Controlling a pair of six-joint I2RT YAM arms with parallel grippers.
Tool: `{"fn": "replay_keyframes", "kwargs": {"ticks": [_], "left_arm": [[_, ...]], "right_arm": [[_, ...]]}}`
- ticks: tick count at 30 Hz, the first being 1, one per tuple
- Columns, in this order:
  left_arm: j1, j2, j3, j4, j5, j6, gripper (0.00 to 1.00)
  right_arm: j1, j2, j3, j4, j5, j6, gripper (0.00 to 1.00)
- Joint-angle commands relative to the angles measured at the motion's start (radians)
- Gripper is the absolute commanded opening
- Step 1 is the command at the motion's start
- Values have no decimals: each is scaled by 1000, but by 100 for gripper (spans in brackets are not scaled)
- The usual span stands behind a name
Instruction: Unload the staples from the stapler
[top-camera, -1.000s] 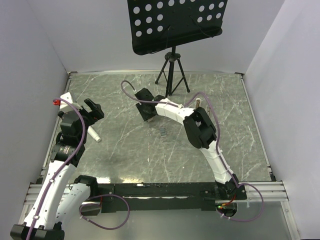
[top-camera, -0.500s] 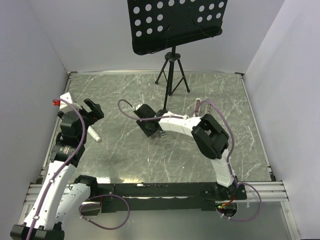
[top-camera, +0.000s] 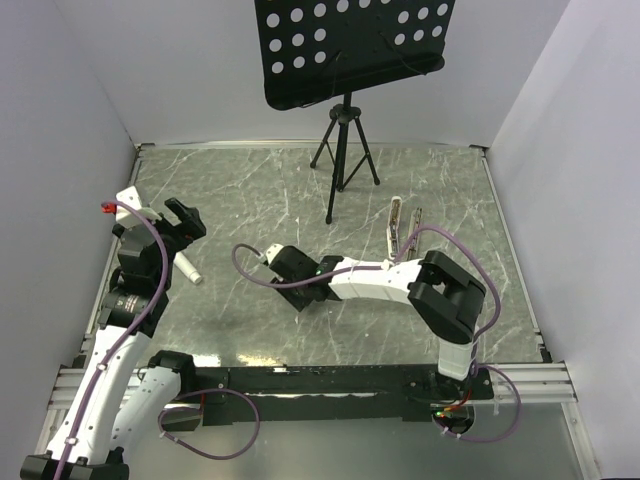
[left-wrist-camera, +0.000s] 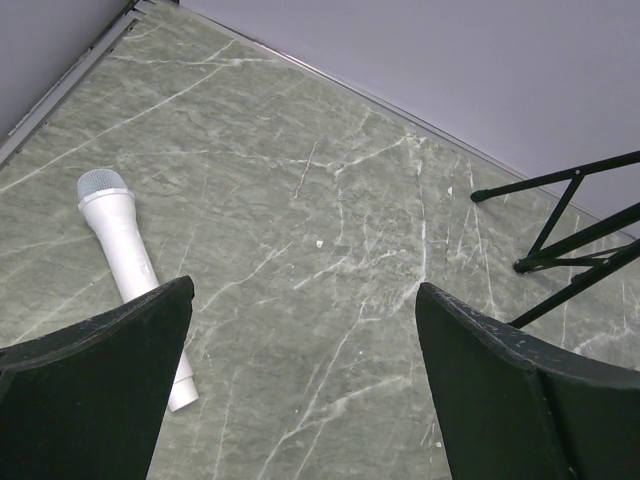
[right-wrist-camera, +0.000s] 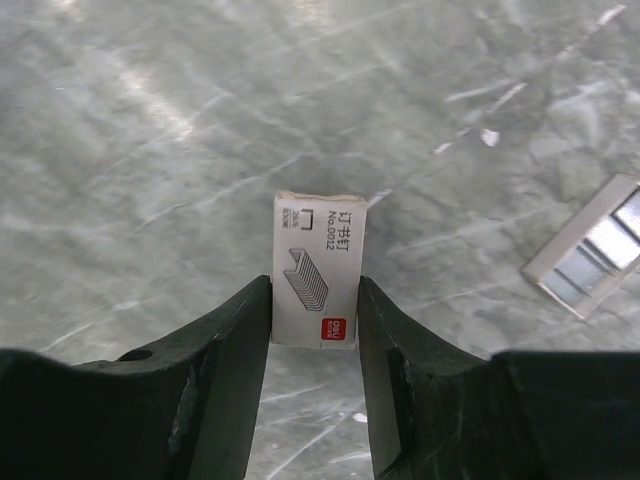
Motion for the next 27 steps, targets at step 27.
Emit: {"fn": "replay_keyframes", "kwargs": {"ticks": [27], "left_arm": [[-16,-10,-12,19,-21,8,97]], "right_arm": [[-229,36,184,-134,193,222,66]]}}
